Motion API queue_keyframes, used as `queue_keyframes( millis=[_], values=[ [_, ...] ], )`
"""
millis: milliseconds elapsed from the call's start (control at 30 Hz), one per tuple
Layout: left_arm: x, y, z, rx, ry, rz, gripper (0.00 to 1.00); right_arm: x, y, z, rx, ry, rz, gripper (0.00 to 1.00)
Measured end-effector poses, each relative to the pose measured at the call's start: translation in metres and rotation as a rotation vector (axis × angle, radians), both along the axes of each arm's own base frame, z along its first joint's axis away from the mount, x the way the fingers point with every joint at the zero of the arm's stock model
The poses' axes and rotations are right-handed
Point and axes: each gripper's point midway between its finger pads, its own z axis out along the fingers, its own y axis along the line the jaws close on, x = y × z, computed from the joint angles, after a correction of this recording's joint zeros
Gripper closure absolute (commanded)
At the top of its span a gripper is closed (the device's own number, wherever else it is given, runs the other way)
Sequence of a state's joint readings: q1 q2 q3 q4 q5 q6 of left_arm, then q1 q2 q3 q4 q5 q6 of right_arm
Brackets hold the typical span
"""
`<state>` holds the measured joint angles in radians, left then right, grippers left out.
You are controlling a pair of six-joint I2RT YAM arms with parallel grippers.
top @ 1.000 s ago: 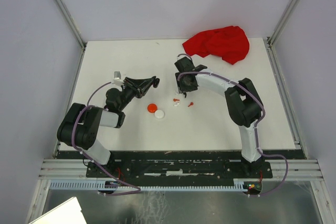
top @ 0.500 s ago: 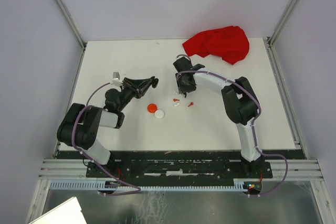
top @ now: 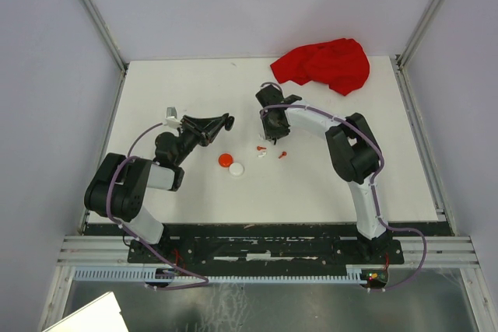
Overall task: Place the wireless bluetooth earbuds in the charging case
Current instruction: Pick up the earbud from the center of the board, then place the earbud in the charging case.
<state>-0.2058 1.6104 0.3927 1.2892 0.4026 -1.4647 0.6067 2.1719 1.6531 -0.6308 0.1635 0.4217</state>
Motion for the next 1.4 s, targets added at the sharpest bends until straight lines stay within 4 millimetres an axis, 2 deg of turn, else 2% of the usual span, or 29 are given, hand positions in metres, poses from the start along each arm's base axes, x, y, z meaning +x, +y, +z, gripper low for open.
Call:
queue_keyframes(
  millis=[300, 567, 767, 867, 933, 1000, 1100, 1233, 1300, 1400],
  values=[
    [0.0, 0.001, 0.0, 0.0, 0.001, 0.003, 0.97, 0.001, 0.001, 0.0, 0.002, 0.001, 0.0, 0.68],
    [0.0, 0.001, 0.0, 0.0, 0.001, 0.003, 0.97, 0.0, 0.001, 0.001, 0.0, 0.003, 0.001, 0.89],
    [0.0, 0.001, -0.001, 0.0, 0.002, 0.003, 0.97, 0.005, 0.0, 0.002, -0.01, -0.017, 0.013, 0.92],
    [0.0, 0.001, 0.0, 0.0, 0.002, 0.003, 0.97, 0.013, 0.0, 0.013, -0.008, -0.08, 0.038, 0.95],
    [0.0, 0.001, -0.001, 0.0, 0.003, 0.003, 0.97, 0.018, 0.0, 0.029, 0.004, -0.141, 0.06, 0.97],
    [0.0, 0.001, -0.001, 0.001, 0.004, 0.002, 0.97, 0.022, 0.0, 0.056, 0.032, -0.228, 0.087, 0.97],
    [0.001, 0.0, -0.001, 0.002, 0.009, -0.005, 0.97, 0.028, 0.005, 0.108, 0.117, -0.398, 0.132, 0.96],
    [0.002, -0.006, 0.004, 0.001, -0.002, -0.031, 0.97, 0.021, 0.014, 0.179, 0.281, -0.65, 0.216, 0.95],
    [0.004, -0.011, 0.007, 0.0, -0.01, -0.046, 0.97, 0.015, 0.018, 0.202, 0.352, -0.756, 0.259, 0.95],
    [0.004, -0.018, 0.008, -0.001, -0.012, -0.074, 0.97, 0.007, 0.026, 0.217, 0.429, -0.854, 0.32, 0.95]
  ],
)
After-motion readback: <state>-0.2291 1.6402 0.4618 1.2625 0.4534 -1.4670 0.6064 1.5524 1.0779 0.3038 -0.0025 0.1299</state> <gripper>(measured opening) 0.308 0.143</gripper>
